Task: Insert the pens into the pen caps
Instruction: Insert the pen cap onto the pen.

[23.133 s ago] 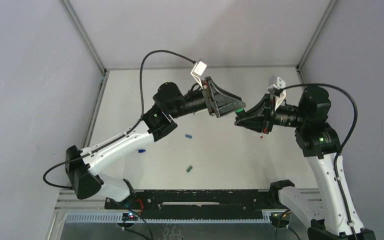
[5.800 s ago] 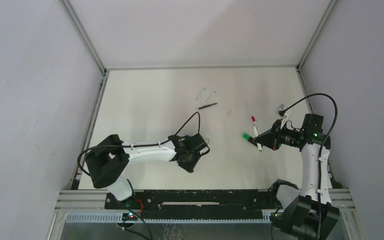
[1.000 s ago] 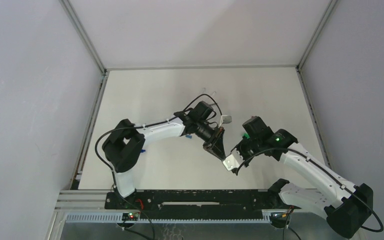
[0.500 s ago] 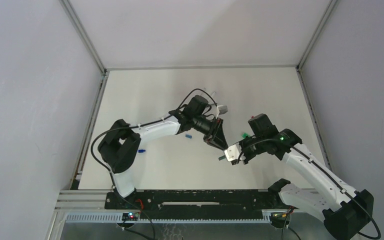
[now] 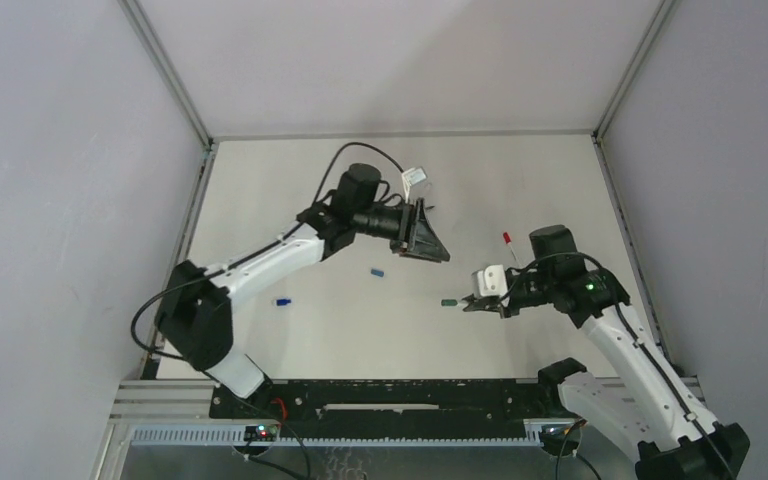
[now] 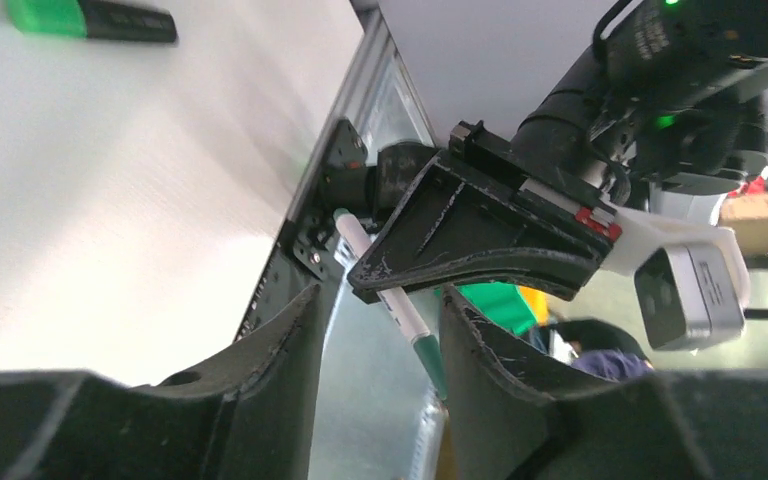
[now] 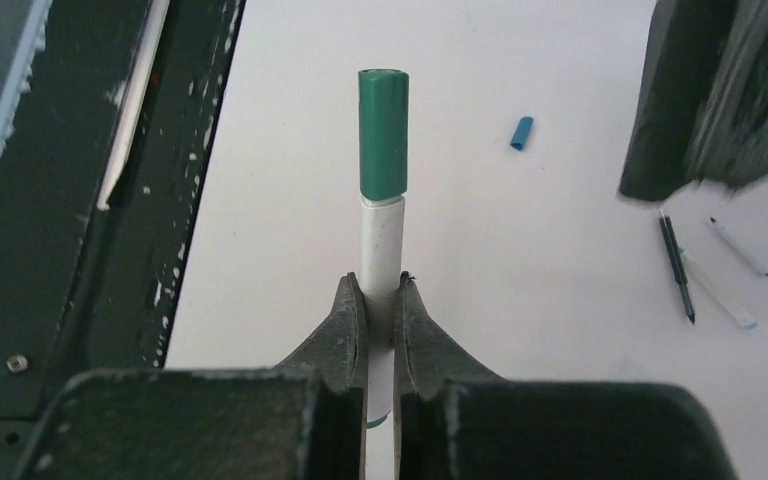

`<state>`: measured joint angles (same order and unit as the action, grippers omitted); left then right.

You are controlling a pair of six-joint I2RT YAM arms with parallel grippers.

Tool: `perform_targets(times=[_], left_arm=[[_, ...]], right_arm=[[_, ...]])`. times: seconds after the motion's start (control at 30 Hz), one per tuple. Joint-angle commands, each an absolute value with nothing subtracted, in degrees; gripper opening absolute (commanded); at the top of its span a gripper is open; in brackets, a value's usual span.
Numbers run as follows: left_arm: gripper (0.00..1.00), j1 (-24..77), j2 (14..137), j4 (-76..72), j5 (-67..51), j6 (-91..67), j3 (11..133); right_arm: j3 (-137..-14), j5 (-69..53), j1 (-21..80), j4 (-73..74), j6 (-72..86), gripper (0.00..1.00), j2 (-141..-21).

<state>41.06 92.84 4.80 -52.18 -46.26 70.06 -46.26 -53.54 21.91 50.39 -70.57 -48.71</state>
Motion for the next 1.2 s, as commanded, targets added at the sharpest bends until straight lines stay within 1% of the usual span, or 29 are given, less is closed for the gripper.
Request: perform_targets(times=[0.0, 0.07, 0.2, 0.3, 0.4, 0.47, 0.5, 0.53, 0.7, 0.77, 0.87, 0.93, 1.07, 1.17], left_arm=[[0.50, 39.53, 84.68, 5.05, -44.84, -40.99, 69.88], [0.51, 39.44, 81.35, 4.77, -41.81, -38.54, 70.57], [0.58, 39.44, 75.51, -0.63, -36.23, -36.39, 69.29], [0.67, 39.45, 71.21, -7.65, -32.13, -35.68, 66.68], [0.79, 39.46, 67.01, -18.21, -28.43, -36.39, 61.98], [0.89, 39.48, 64.69, -26.85, -26.15, -37.71, 58.54], [0.98, 39.53, 63.84, -30.24, -25.08, -38.49, 57.06], [0.99, 39.52, 63.15, -32.92, -24.45, -39.27, 55.75], [1.00, 40.01, 64.13, -44.35, -25.66, -46.43, 52.85], [1.00, 41.55, 65.11, -46.18, -25.36, -47.51, 52.87], [0.99, 44.70, 65.96, -45.04, -22.60, -45.11, 53.55], [0.96, 46.47, 67.05, -42.16, -20.90, -43.57, 54.70], [0.90, 49.24, 69.68, -37.67, -18.37, -41.33, 57.06], [0.88, 50.69, 71.11, -34.56, -17.69, -40.12, 57.99]], right_arm=[[-45.82, -64.00, 17.04, 45.76, -59.06, 0.00, -46.00], [-45.73, -66.74, 14.40, 43.99, -54.28, 0.00, -44.93], [-45.61, -71.45, 8.65, 38.68, -42.37, 0.00, -42.68], [-45.61, -73.70, 4.80, 35.09, -32.94, 0.00, -41.60], [-45.62, -75.89, 2.17, 31.79, -23.72, 0.00, -40.87], [-45.62, -76.72, 0.89, 29.41, -18.03, 0.00, -40.60], [-45.62, -77.21, 0.51, 28.14, -15.35, 0.00, -40.53], [-45.62, -77.69, 0.45, 26.73, -12.62, 0.00, -40.53], [-45.62, -78.12, -1.64, 18.48, 3.25, 0.00, -41.32], [-45.62, -77.89, -1.92, 14.59, 10.13, 0.00, -41.92], [-45.62, -77.35, -2.02, 9.94, 17.61, 0.00, -42.66], [-45.62, -77.21, -1.87, 8.68, 20.41, 0.00, -43.22], [-45.62, -77.17, -1.25, 7.86, 22.56, 0.00, -43.91], [-45.62, -77.38, -0.96, 7.48, 22.61, 0.00, -43.92]])
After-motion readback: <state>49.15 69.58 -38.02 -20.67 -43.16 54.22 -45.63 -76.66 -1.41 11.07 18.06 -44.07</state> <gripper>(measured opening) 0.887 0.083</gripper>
